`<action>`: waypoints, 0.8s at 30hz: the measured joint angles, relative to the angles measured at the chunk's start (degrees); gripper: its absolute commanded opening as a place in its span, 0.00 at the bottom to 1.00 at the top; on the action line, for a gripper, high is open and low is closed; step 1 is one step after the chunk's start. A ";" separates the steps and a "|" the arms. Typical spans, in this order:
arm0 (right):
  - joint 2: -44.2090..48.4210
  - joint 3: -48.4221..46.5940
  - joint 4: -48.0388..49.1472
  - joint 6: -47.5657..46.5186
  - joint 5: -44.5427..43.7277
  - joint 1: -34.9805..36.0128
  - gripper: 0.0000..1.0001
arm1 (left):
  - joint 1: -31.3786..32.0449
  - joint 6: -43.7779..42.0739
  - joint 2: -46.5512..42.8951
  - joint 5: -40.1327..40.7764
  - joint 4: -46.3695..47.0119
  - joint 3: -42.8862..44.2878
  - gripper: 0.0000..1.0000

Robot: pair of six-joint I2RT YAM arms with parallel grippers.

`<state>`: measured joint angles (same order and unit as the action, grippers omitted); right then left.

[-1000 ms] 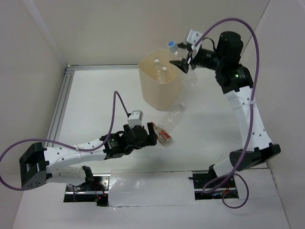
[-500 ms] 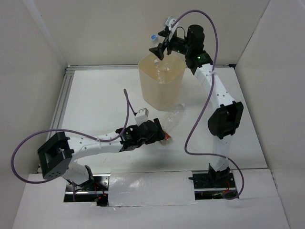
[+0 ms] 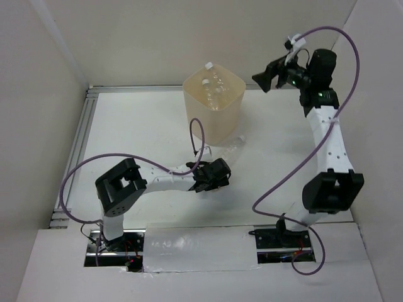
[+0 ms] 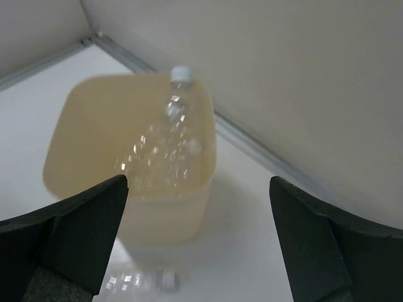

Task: Put the plastic bottles in the bin

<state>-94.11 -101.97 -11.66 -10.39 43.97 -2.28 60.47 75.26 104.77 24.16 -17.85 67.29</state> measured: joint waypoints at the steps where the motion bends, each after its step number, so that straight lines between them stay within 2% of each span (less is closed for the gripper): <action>1: 3.23 4.33 -0.66 -0.68 -0.02 -0.98 1.00 | 0.00 0.15 1.18 0.04 -0.33 0.37 0.92; 3: 7.91 12.09 -1.68 -2.10 0.44 -2.47 1.00 | 0.00 0.37 1.92 0.76 -0.59 1.05 0.86; 4: 9.75 15.65 -2.73 -3.21 1.22 -3.41 0.93 | 0.00 0.39 2.10 0.85 -0.61 1.22 0.81; 7: 11.45 22.93 -7.39 -9.73 5.64 -6.60 0.68 | 0.00 0.68 2.49 1.07 -1.03 1.25 0.52; 8: 11.19 24.15 -10.08 -13.11 7.58 -7.78 0.51 | 0.04 0.15 2.40 1.18 -0.79 0.94 0.44; 9: 10.78 25.03 -13.33 -17.18 9.38 -9.01 0.42 | 0.20 -0.02 1.95 1.18 -0.55 0.35 0.27; 10: 10.19 25.46 -17.27 -21.92 11.50 -10.10 0.35 | 0.37 -0.15 0.83 1.09 -0.42 -0.90 0.20; 11: 9.68 25.70 -20.85 -26.34 13.29 -11.17 0.32 | 0.68 -0.37 -0.96 1.14 -1.05 -2.60 0.18; 12: 9.38 25.86 -24.09 -30.34 14.84 -12.07 0.32 | 1.16 -0.79 -3.19 1.36 -1.73 -4.57 0.17; 13: 9.05 26.21 -27.23 -34.71 16.61 -12.92 0.34 | 2.12 -1.64 -6.38 1.88 -3.37 -6.75 0.10; 14: 8.94 26.71 -29.94 -39.26 18.01 -13.57 0.39 | 3.52 -2.54 -10.12 2.62 -5.01 -8.61 0.10; 15: 8.90 27.34 -32.17 -43.32 18.97 -13.90 0.59 | 4.94 -3.56 -13.92 3.15 -6.23 -10.05 0.10; 16: 8.90 28.17 -34.16 -47.63 19.78 -14.10 0.69 | 6.25 -4.90 -17.86 3.80 -7.61 -10.86 0.08; 19: 8.90 33.20 -38.73 -63.63 20.06 -13.70 0.88 | 9.40 -11.69 -31.23 5.16 -8.20 -11.02 0.07; 22: 8.98 40.35 -40.24 -79.97 17.03 -11.89 0.90 | 9.03 -22.95 -40.81 8.96 -4.00 -8.57 0.07; 24: 9.05 44.35 -39.95 -86.77 14.12 -9.81 0.91 | 6.80 -32.61 -42.36 10.69 1.53 -4.85 0.07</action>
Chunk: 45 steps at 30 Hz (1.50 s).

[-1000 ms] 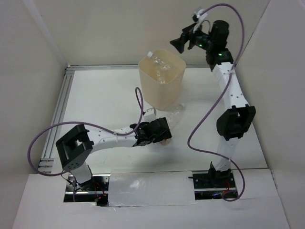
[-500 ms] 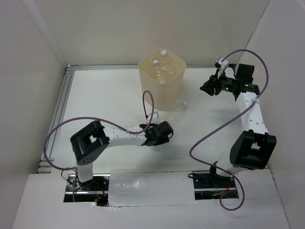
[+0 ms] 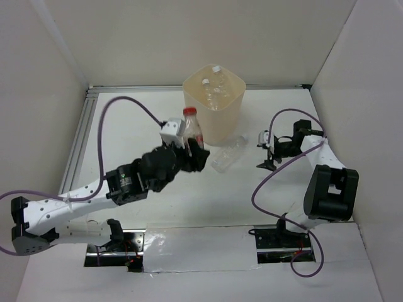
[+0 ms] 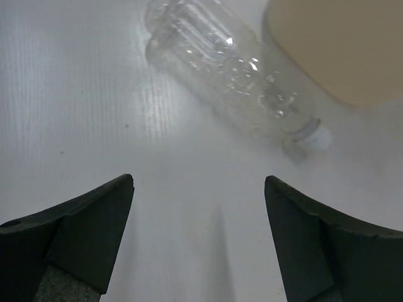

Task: Put the plastic bottles in the bin

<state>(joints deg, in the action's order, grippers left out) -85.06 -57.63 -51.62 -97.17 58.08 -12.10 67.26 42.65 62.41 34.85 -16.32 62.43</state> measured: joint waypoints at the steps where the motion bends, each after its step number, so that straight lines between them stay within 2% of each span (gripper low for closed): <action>1: -0.02 0.94 0.00 -2.23 -1.22 0.85 0.91 | -1.55 -4.11 0.74 0.35 3.02 2.40 0.07; 3: -0.35 0.59 -0.11 -5.62 -2.47 2.67 1.00 | -7.17 -12.26 5.05 -0.63 9.90 9.62 0.10; 4: -0.61 -0.07 -0.24 -6.56 -2.75 3.17 1.00 | -8.96 -16.52 6.97 -1.97 15.87 11.87 0.13; 6: -1.27 -1.53 -0.35 -8.00 -2.89 3.93 1.00 | -15.50 -18.99 14.45 -3.56 19.12 18.95 0.16; 9: -1.07 -2.14 -0.09 -7.93 -3.15 4.96 1.00 | -22.25 -21.59 26.47 -6.64 22.23 31.23 0.32; 10: -0.83 -2.14 0.07 -7.65 -3.26 5.62 1.00 | -23.96 -21.88 30.93 -7.85 22.88 36.06 0.40; 11: -0.42 -2.14 0.48 -7.41 -3.56 6.62 1.00 | -25.66 -22.18 35.32 -8.52 22.73 40.63 0.52; 13: 0.59 -2.16 1.14 -7.17 -3.96 8.70 1.00 | -27.82 -22.99 41.90 -9.22 21.81 46.73 0.65; 16: 2.03 -2.29 2.78 -6.99 -4.85 11.91 1.00 | -29.73 -22.93 47.12 -10.58 19.76 48.72 0.67; 21: 1.86 -5.95 4.35 -5.73 -5.57 14.78 1.00 | -30.91 -22.67 49.86 -13.14 15.45 48.98 0.80; 23: 1.40 -7.74 5.77 -5.18 -5.81 15.15 1.00 | -30.95 -22.67 49.88 -14.43 15.39 48.98 0.98; 24: 1.14 -8.48 6.32 -4.83 -6.16 15.45 1.00 | -30.93 -22.51 49.88 -14.86 15.41 49.05 1.00; 32: -1.68 -9.88 8.37 -4.31 -8.59 17.81 1.00 | -30.42 -21.51 49.64 -16.96 15.28 49.24 1.00; 36: -3.06 -9.90 8.35 -6.45 -9.86 19.12 1.00 | -29.97 -21.81 44.98 -16.04 14.45 44.02 1.00; 40: -4.57 -9.90 8.52 -9.70 -12.13 22.23 1.00 | -29.44 -22.71 31.82 -12.63 14.32 32.22 1.00; 45: -10.08 -10.16 9.01 -12.48 -16.17 25.97 1.00 | -29.24 -19.98 2.43 -9.01 12.76 10.19 1.00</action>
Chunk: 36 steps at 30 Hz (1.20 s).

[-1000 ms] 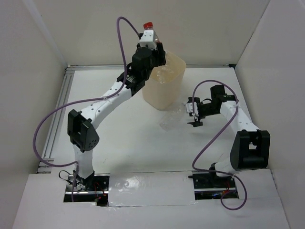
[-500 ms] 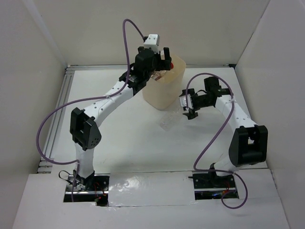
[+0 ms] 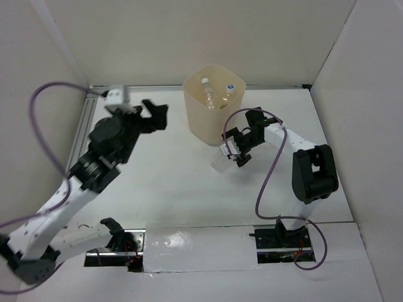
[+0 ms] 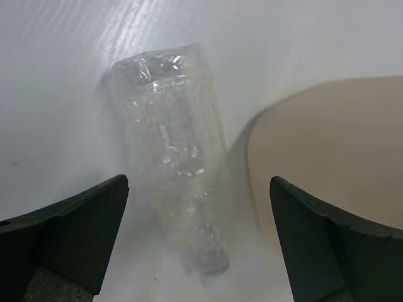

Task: Put the plastic bottles in the bin

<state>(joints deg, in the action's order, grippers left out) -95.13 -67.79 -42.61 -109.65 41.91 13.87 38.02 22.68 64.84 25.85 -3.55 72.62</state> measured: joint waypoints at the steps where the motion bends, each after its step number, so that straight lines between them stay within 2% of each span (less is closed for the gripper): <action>1: -1.51 -0.07 0.13 -0.52 -1.07 0.83 1.00 | -0.02 1.46 -6.05 0.68 -1.27 -3.82 1.00; 5: -5.57 -0.09 0.50 -1.66 -5.51 3.98 1.00 | -0.02 8.94 -24.00 3.13 -5.20 -16.96 0.97; 7: -6.78 0.07 2.05 -1.70 -8.20 6.03 0.93 | 0.59 12.66 -29.07 3.69 -9.03 -22.75 0.97; 8: -7.15 0.50 3.48 -1.64 -9.55 7.15 0.86 | 1.05 14.43 -30.45 4.00 -11.17 -25.24 0.97; 9: -7.23 1.44 5.16 -1.42 -10.95 8.24 0.58 | 1.77 15.78 -31.10 4.33 -13.20 -27.23 0.97; 10: -7.23 2.40 6.27 -1.22 -11.87 9.05 0.45 | 2.49 17.05 -31.36 4.50 -15.08 -28.61 0.97; 11: -7.19 3.56 7.30 -0.61 -12.85 10.10 0.38 | 3.48 18.29 -31.43 4.92 -17.22 -29.46 0.97; 13: -4.92 5.38 9.64 0.02 -13.97 11.13 0.36 | 4.94 19.96 -31.10 5.73 -20.41 -29.90 0.97; 15: -1.73 8.55 9.29 0.74 -14.49 11.54 0.29 | 6.54 21.03 -30.75 6.23 -20.85 -29.90 0.97; 18: 4.85 12.55 2.34 1.77 -13.40 11.54 0.21 | 8.22 22.49 -30.47 7.37 -20.90 -29.92 0.98; 20: 9.73 10.91 -4.17 4.74 -10.19 11.47 0.19 | 9.11 23.02 -30.42 8.00 -20.65 -30.14 0.98; 21: 11.56 7.96 -7.34 7.43 -7.56 11.54 0.19 | 9.46 23.23 -30.42 8.28 -20.52 -30.47 0.98; 23: 12.83 -4.33 -12.76 14.97 -1.84 11.89 0.19 | 9.84 23.98 -30.36 8.81 -20.44 -31.39 0.99; 25: 12.37 -19.12 -11.96 25.68 4.50 12.04 0.19 | 9.92 24.17 -30.14 9.07 -20.46 -31.91 0.99; 28: 12.63 -34.60 -0.90 47.25 12.70 10.78 0.24 | 9.92 24.06 -29.27 9.38 -19.98 -32.02 0.99; 31: 12.63 -40.52 13.16 67.49 15.82 8.20 0.25 | 9.92 24.02 -28.09 9.60 -19.23 -32.02 0.99; 36: 4.52 -48.81 33.90 92.43 15.54 3.56 0.31 | 10.47 24.02 -27.26 9.55 -18.64 -32.02 0.99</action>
<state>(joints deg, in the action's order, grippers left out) -90.61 -116.60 -8.71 -17.21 57.45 17.43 48.49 46.70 37.58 35.40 -22.20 40.60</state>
